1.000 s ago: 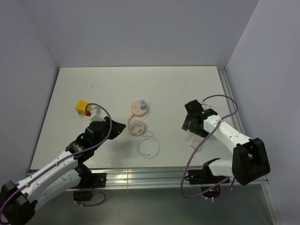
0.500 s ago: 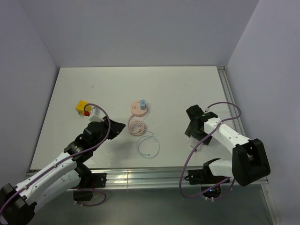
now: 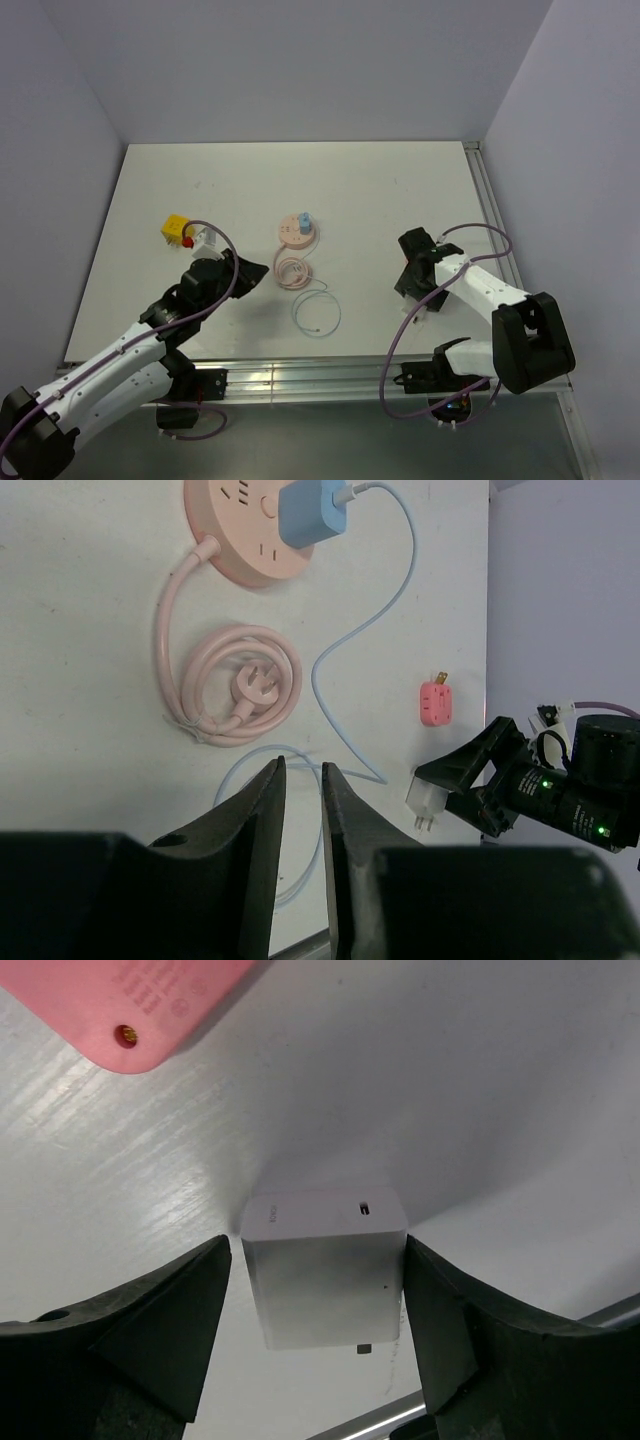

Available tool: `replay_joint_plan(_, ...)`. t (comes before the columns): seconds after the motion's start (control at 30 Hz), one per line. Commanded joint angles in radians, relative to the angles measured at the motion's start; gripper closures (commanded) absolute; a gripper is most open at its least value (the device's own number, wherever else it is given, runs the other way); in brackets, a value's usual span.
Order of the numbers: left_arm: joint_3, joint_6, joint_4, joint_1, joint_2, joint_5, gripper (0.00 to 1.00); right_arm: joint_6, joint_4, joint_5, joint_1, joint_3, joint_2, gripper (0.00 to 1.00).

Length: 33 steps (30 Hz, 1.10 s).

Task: Insert the plug

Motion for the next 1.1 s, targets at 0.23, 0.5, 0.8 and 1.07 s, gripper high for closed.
replay_joint_plan(0.23,0.051,0.012,-0.075,0.004,-0.053,0.003,0.73,-0.022,0.155,-0.105,-0.004,-0.038,-0.010,0.38)
replay_joint_plan(0.5,0.130,0.030,-0.138,0.004,-0.065,0.036,0.73,-0.069,0.211,-0.171,0.016,-0.066,-0.169,0.95)
replay_joint_plan(0.8,0.183,0.084,-0.060,0.002,-0.047,0.148,0.61,-0.167,0.278,-0.350,0.041,-0.020,-0.496,1.00)
replay_joint_plan(1.07,0.193,0.139,0.147,0.001,-0.018,0.338,0.42,-0.129,0.393,-0.480,0.116,0.049,-0.533,1.00)
